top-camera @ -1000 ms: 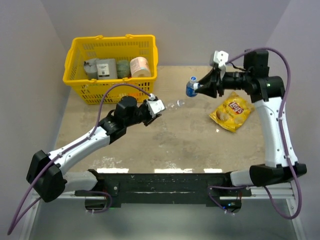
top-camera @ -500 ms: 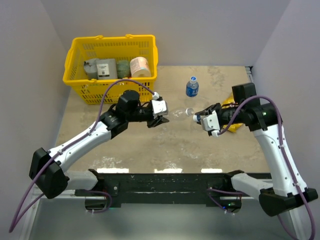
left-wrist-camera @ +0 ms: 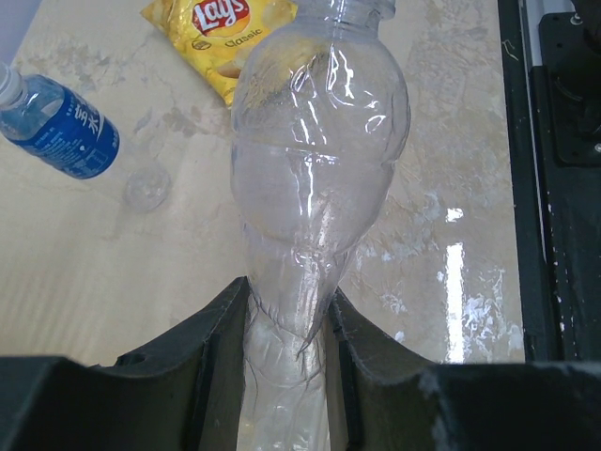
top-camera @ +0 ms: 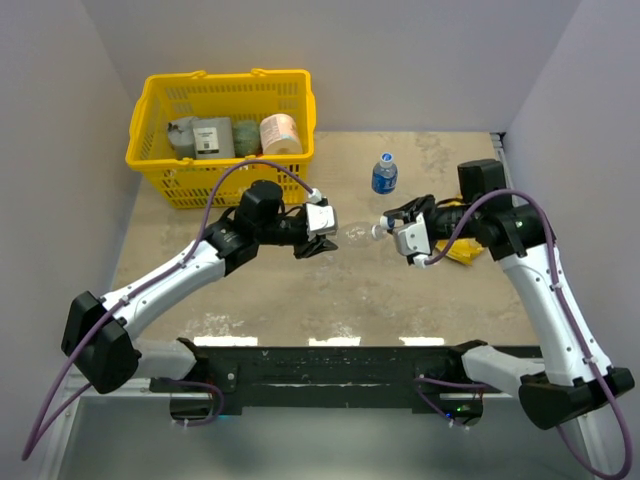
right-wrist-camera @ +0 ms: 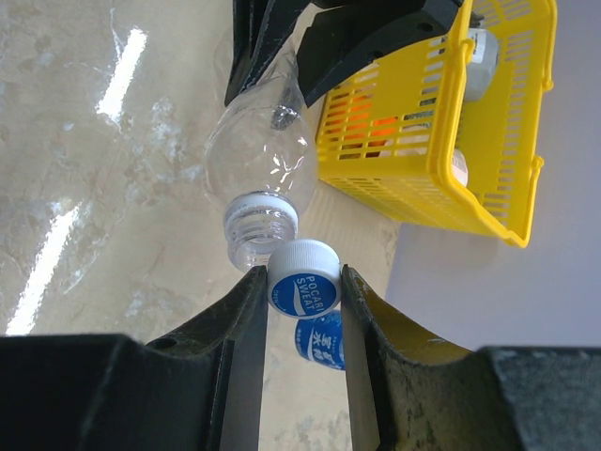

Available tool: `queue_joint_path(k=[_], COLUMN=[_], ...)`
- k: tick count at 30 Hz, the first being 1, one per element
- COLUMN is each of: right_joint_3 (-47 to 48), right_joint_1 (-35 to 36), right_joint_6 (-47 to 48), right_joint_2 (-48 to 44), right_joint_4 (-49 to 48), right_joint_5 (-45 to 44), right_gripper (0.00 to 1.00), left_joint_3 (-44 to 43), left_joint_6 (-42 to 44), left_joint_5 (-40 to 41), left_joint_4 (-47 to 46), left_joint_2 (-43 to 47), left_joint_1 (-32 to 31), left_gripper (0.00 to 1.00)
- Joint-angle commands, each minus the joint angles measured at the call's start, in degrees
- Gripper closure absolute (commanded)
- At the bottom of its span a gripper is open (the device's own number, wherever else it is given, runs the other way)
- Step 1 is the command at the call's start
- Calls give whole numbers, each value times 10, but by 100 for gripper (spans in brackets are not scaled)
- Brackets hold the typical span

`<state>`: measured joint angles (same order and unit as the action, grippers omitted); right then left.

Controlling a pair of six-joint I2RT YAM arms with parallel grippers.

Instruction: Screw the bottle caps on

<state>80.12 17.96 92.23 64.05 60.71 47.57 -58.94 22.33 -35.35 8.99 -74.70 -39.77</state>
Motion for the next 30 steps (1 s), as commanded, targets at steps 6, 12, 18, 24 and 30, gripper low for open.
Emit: queue_joint_path(k=[6, 12, 18, 24, 30], right_joint_3=[17, 13, -5, -12, -12], right_joint_1=[2, 2, 9, 16, 23], right_joint_6=[59, 56, 16, 16, 37], right_joint_2=[1, -2, -15, -14, -5], right_joint_4=[65, 66, 12, -1, 20], right_joint_5=[16, 28, 25, 35, 31], right_gripper=[77, 76, 74, 74, 73], left_joint_3=[-11, -12, -14, -19, -19], left_joint_6=[21, 8, 8, 5, -3], left_joint_5=[13, 3, -9, -20, -15], left_joint_4=[-24, -38, -36, -36, -49], left_joint_2=[7, 3, 3, 3, 7], left_joint_1=[0, 0, -1, -1, -1], left_gripper=[100, 100, 100, 100, 100])
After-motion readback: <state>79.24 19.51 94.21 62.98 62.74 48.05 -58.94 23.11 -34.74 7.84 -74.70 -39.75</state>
